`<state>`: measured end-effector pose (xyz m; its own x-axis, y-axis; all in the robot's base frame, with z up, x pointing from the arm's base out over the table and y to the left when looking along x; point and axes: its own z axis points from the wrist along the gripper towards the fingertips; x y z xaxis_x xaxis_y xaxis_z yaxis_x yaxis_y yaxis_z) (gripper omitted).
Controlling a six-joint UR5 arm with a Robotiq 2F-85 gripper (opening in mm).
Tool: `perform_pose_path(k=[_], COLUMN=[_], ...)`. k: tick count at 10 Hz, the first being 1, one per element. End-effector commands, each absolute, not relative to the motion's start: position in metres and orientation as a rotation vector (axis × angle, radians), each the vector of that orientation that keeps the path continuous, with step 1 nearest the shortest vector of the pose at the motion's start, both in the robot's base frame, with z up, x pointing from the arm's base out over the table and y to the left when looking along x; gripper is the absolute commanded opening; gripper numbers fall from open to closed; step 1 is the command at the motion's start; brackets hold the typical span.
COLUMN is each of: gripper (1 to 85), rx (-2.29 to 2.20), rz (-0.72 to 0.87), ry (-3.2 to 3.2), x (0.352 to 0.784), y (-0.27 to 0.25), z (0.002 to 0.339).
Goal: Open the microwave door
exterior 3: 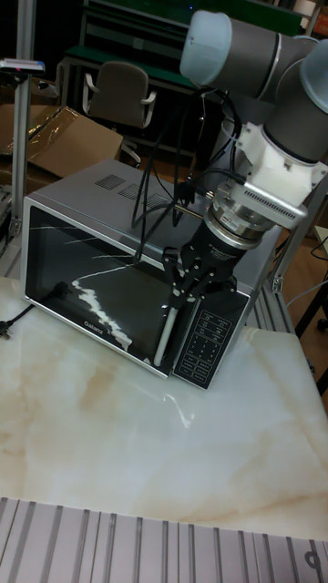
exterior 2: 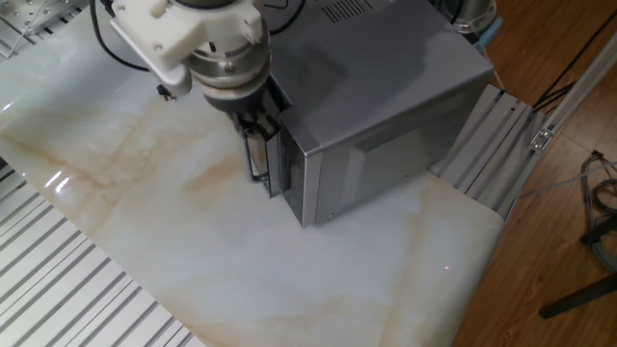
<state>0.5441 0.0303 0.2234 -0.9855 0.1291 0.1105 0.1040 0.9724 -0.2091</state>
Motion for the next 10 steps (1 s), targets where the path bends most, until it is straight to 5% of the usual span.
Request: perform_pose_path(k=[1, 10], gripper=[1.7, 1.7], rx=[-0.125, -0.135], rz=[0.261, 0.133], ry=[-3.033, -3.040], x=[0.558, 0.556], y=[0.041, 0.048], z=[0.223, 0.213])
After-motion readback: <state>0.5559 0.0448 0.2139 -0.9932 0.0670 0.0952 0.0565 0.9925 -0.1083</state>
